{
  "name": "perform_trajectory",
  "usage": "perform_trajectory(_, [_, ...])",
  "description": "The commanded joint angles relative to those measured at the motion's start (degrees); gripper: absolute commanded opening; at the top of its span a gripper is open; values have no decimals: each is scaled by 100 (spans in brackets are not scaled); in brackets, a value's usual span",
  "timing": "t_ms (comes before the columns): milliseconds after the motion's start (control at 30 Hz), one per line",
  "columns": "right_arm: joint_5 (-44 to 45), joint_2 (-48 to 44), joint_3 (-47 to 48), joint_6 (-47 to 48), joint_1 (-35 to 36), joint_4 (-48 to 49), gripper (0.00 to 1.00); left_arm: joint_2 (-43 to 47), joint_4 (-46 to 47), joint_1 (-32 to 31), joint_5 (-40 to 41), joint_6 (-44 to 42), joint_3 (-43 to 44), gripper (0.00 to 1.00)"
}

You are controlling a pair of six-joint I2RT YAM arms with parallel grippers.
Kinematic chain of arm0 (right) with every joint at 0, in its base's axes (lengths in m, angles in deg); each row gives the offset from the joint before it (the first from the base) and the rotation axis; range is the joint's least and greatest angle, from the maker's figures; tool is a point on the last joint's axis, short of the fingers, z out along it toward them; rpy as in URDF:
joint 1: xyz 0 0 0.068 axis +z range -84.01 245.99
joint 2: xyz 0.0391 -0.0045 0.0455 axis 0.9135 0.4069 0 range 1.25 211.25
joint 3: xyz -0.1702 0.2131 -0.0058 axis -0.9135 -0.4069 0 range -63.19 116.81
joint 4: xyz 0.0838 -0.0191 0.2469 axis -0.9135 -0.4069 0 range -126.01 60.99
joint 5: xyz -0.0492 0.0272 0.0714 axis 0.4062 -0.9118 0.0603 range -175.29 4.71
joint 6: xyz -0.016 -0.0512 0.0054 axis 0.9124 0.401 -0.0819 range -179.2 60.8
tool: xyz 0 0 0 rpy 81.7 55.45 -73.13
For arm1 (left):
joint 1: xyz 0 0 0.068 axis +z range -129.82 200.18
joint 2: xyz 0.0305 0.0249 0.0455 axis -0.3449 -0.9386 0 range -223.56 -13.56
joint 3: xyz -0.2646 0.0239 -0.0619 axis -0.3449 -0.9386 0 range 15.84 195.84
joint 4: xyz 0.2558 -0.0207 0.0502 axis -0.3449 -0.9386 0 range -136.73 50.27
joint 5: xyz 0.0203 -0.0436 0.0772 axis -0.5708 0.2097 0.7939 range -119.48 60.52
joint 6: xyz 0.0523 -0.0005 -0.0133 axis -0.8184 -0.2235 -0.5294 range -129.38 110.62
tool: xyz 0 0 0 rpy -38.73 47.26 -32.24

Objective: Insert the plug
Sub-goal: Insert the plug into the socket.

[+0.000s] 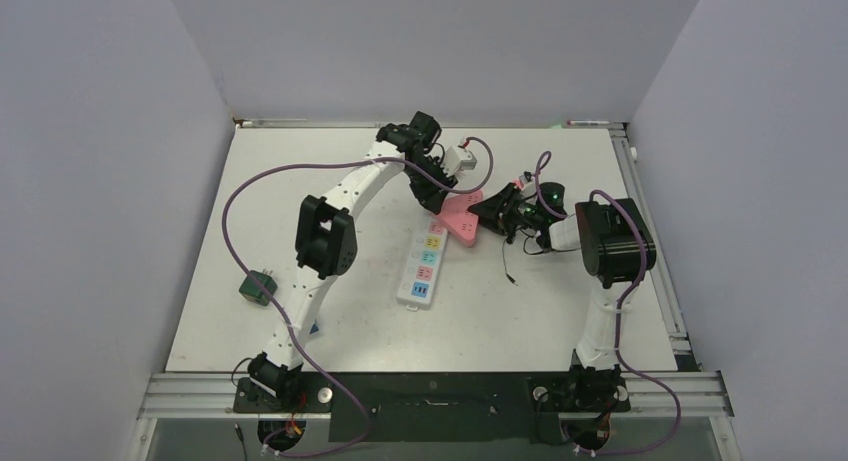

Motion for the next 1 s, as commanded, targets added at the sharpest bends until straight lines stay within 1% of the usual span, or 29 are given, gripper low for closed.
perform_trajectory(0, [569,-145,-130,563,-7,-919,21,-415,175,-115,622,-250,-303,32])
perform_trajectory(167, [593,-319,15,607,2,-1228,22,-441,176,-87,737,-277,-475,30])
perform_trajectory(333, [634,-396,31,693,1,-1413,29,-571,143,-95,932,-331,-479,27])
perform_trajectory(400, [641,-397,12,711,2,-1460,36,-572,144,-103,981,-370,-532,27])
perform_trajectory(500, [659,-396,-3,713,2,-1474,52,-518,219,-121,1038,-420,-707,27])
perform_trajectory(600, [711,-536,46,799,1,-1583,74,-467,246,-117,1019,-413,-788,27])
perform_trajectory(633, [728,-596,90,853,2,-1681,79,-459,259,-113,1005,-409,-790,27])
perform_trajectory(800, [809,-953,247,1071,-22,-2092,92,-389,296,-95,951,-400,-795,27])
perform_trajectory(867, [861,-1135,289,1170,-39,-2277,99,-337,294,-74,902,-400,-807,27])
perform_trajectory(933, [910,-1308,346,1323,-72,-2553,90,-240,306,-33,858,-373,-796,27])
perform_trajectory(967, [929,-1402,365,1379,-88,-2669,90,-191,296,0,819,-346,-778,28])
